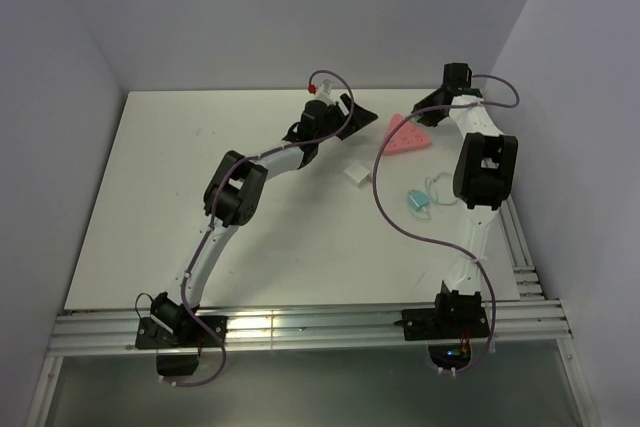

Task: Insert the plug

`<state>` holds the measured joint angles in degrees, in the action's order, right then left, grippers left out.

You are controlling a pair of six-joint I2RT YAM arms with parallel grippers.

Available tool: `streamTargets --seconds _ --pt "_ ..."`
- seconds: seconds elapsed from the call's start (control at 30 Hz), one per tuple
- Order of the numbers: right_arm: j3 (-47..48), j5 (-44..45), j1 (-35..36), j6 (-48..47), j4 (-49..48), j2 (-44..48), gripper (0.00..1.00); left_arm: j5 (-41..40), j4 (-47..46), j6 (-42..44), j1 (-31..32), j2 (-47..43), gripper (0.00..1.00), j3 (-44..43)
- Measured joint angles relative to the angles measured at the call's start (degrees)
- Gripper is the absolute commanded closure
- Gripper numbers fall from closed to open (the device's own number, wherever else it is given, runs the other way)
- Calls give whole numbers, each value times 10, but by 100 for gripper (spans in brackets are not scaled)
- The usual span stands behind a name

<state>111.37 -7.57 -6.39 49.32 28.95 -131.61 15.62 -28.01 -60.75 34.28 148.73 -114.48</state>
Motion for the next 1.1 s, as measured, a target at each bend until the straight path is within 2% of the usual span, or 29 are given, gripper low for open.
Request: streamTargets --seconds 0.27,0.43,0.57,0.8,0.97,1.1 --pt "-22 -31 26 -25 -3 1 100 12 -7 -50 -14 28 22 -16" --pt "-54 -30 44 -34 -8 19 100 15 -39 -76 -18 26 25 22" --pt "-100 -3 52 -39 -22 69 100 19 -45 -79 -16 23 30 57" --pt "-156 55 53 -40 -58 194 100 13 -22 -52 -6 -31 30 108" --pt "-147 67 53 -44 -42 214 100 11 6 -36 2 -50 30 95" --pt "-146 57 53 -59 9 214 100 16 36 -36 4 -50 29 59"
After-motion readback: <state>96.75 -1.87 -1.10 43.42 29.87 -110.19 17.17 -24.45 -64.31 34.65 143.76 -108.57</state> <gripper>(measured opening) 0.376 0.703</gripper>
